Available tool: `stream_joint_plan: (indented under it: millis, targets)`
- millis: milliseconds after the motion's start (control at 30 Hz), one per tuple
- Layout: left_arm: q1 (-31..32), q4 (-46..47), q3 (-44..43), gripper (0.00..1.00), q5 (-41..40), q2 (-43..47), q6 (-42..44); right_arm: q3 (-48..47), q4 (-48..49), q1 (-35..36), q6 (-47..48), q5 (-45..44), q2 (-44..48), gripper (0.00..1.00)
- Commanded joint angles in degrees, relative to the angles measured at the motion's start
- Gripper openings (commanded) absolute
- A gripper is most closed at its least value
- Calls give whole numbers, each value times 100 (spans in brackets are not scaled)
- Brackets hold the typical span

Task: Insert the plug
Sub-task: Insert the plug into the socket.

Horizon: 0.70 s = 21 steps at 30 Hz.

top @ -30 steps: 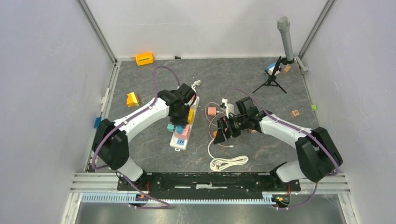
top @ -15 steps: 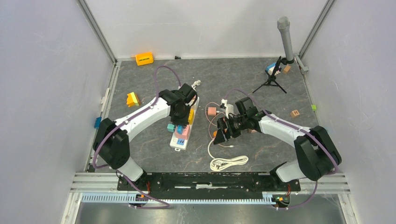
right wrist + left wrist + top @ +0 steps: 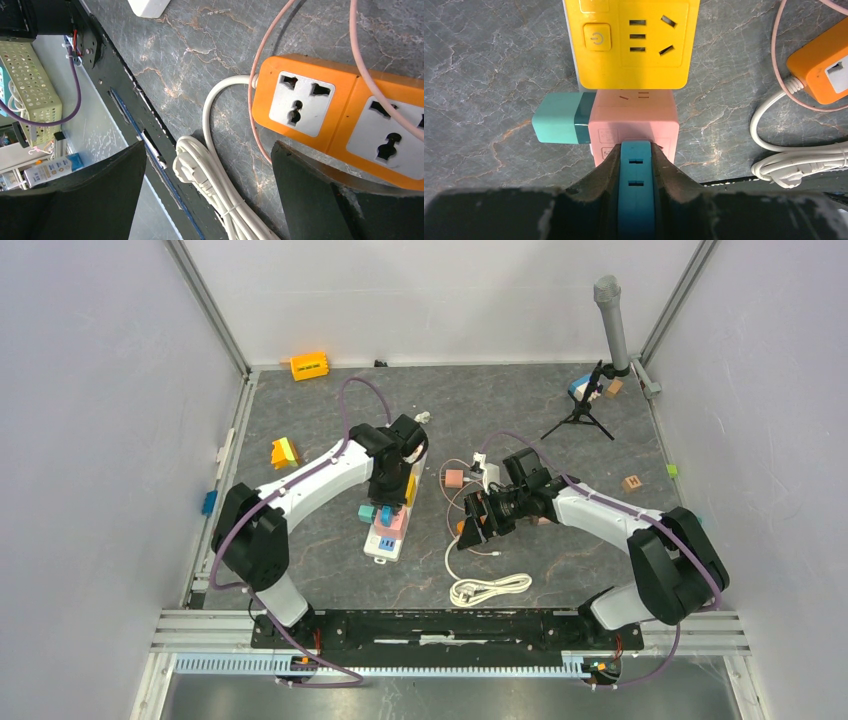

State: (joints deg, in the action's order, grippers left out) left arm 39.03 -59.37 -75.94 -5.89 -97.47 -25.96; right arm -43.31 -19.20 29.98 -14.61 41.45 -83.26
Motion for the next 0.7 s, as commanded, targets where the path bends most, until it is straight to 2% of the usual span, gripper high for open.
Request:
stream_joint_plan:
  millis: [0,133,200,300,367,500,667]
  targets:
    - [105,158,1014,2,-127,-1245,-248,-196,18,-2,132,43,-7,98]
    - [107,211,1039,3,-78,-896,-226,-222,10,-1,133,56,-15,98]
    - [110,207,943,18,-52,-671,-219,-233,6,-1,134,56,-13,98]
    - [105,128,760,22,-114,-388,-247,-222,-3,-1,137,56,-6,98]
    - [105,10,583,30,-245,-303,-284,-216,-12,-1,146,56,-2,98]
    - [112,-121,343,38,-355,-200,-261,-204,-20,-2,144,56,17,98]
    - [106,-271,131,41,-396,-161,-250,-204,-10,-3,148,56,5,98]
